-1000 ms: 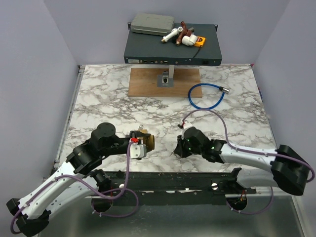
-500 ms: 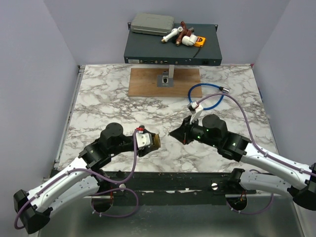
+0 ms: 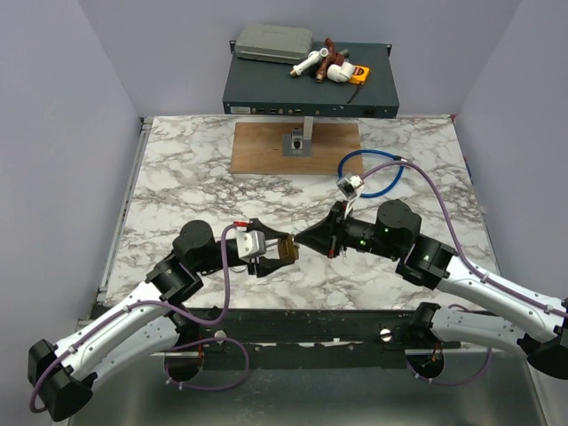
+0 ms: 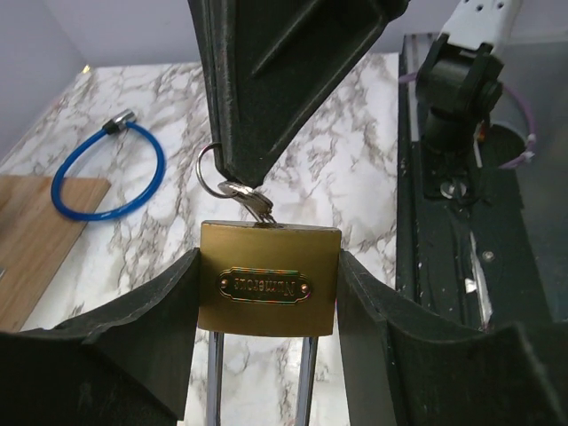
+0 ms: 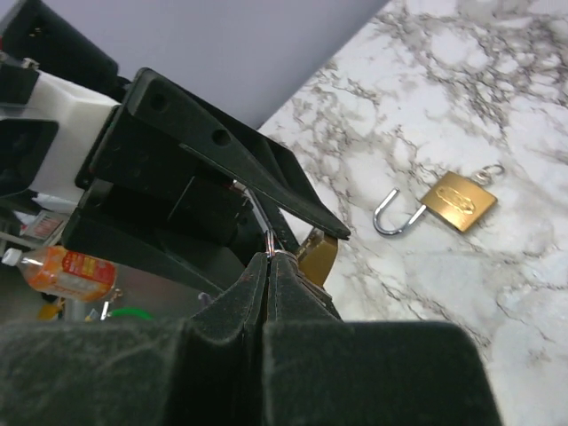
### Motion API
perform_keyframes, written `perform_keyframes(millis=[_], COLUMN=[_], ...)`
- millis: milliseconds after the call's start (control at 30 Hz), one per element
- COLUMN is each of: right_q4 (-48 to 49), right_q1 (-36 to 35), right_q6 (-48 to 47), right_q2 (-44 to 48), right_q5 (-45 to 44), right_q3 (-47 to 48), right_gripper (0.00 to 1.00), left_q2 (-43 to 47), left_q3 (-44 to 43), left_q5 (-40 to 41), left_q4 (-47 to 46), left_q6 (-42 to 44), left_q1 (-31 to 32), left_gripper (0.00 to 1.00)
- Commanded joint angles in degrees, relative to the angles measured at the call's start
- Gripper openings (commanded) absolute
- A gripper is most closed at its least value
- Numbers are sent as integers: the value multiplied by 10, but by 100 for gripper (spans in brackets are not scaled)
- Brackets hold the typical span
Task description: Unlock with the key
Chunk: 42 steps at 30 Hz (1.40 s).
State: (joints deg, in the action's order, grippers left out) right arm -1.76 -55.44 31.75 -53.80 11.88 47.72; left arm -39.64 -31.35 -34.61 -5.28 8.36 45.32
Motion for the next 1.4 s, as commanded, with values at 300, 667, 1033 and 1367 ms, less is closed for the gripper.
perform_keyframes(millis=[300,667,1033,1367], right_q4=[108,68,38,-30], right_q1=[-3,-3,-3,-3], right_q6=[32,18,7,-11], right_q2=[14,20,26,34], right_q5=[77,54,39,35], right_q3=[17,-10,-18,2], right_gripper=[1,1,1,1], left_q2=[32,46,55,66], left_q3=[30,17,1,3], left_q5=[-104,-108,-111,-108], left_q4=[-141,-132,-144,-137], left_q6=[-81,-80,-112,-116], left_q1=[-23,-32,-40,-56], left_gripper=[0,0,0,0])
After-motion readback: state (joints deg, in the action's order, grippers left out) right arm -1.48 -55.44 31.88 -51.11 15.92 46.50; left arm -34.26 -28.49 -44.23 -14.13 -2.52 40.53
